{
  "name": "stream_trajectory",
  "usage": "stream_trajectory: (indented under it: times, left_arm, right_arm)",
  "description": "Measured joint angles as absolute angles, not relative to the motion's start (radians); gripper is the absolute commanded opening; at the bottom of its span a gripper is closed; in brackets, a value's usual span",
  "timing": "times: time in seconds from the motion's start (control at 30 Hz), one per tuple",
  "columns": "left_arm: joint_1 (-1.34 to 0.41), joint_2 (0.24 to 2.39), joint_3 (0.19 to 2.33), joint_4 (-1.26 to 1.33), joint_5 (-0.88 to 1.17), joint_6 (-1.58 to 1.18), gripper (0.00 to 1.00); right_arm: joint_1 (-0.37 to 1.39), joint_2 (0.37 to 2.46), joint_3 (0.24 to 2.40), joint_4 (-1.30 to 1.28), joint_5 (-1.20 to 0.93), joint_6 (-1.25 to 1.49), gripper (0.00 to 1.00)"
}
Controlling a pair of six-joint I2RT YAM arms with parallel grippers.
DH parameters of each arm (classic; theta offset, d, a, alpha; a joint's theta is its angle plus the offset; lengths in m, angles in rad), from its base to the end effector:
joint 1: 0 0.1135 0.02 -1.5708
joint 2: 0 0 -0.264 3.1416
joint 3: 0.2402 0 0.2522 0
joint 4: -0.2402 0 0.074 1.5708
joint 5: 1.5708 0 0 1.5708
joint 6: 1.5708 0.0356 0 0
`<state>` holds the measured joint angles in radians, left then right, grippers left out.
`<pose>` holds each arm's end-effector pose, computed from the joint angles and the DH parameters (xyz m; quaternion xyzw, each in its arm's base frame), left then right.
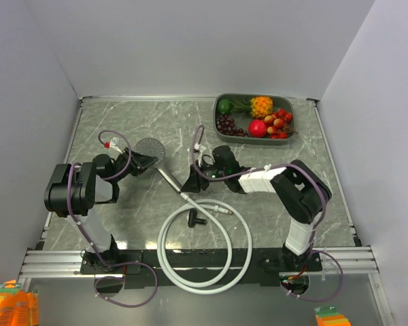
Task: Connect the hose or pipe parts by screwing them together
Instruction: Install the bathroom fixture on the pipeline.
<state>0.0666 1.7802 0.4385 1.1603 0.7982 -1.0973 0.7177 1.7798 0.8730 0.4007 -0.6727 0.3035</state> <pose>0.2872 -0.0064 0.1290 -0.1813 0.7281 -0.5505 0.3661 0.2582 0.2548 0.1664 -0.3312 0.7615 0.4822 0.2790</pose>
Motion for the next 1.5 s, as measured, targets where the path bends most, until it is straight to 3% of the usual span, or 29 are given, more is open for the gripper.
stream_trajectory:
  times: [0.17, 0.23, 0.33, 0.37, 0.4, 0.53, 0.67, 0.9, 1.07, 1.13, 1.23, 1.5]
  left_arm:
    - [0.067, 1.780, 0.440, 1.168, 0.801, -1.102, 0.01]
    - [0.061, 1.780, 0.440, 1.168, 0.807, -1.105, 0.01]
    - [0.059, 1.780, 0.440, 1.168, 0.808, -1.105, 0.01]
    - [0.059, 1.780, 0.440, 1.168, 0.808, -1.105, 0.01]
    - [0.059, 1.780, 0.440, 1.166, 0.808, -1.104, 0.01]
    - [0.059, 1.780, 0.440, 1.161, 0.807, -1.103, 0.01]
    - [0.060, 1.780, 0.440, 1.161, 0.807, -1.103, 0.01]
    - [0.060, 1.779, 0.440, 1.160, 0.807, -1.103, 0.01]
    - [0.060, 1.768, 0.440, 1.135, 0.801, -1.095, 0.01]
    - [0.060, 1.765, 0.440, 1.133, 0.800, -1.094, 0.01]
    - [0.060, 1.764, 0.440, 1.126, 0.797, -1.091, 0.01]
    - [0.060, 1.764, 0.440, 1.114, 0.793, -1.085, 0.01]
  right_arm:
    - [0.633, 1.908, 0.850, 0.794, -0.862, 0.531, 0.41]
    - [0.607, 1.951, 0.849, 0.910, -0.905, 0.606, 0.49]
    - [0.584, 1.942, 0.844, 0.884, -0.906, 0.588, 0.73]
    - [0.580, 1.919, 0.842, 0.827, -0.890, 0.549, 0.98]
    - [0.580, 1.887, 0.841, 0.750, -0.852, 0.501, 1.00]
    - [0.616, 1.657, 0.856, 0.411, -0.599, 0.270, 1.00]
    - [0.775, 1.494, 0.993, 0.138, -0.212, 0.062, 1.00]
    - [0.870, 1.478, 1.100, -0.076, 0.052, -0.002, 1.00]
    - [0.981, 1.528, 1.140, -0.208, 0.426, -0.087, 1.00]
    - [1.033, 1.543, 1.146, -0.218, 0.463, -0.099, 0.99]
    - [1.085, 1.543, 1.147, -0.240, 0.484, -0.105, 0.85]
    - [1.161, 1.656, 1.226, -0.294, 0.486, -0.055, 0.84]
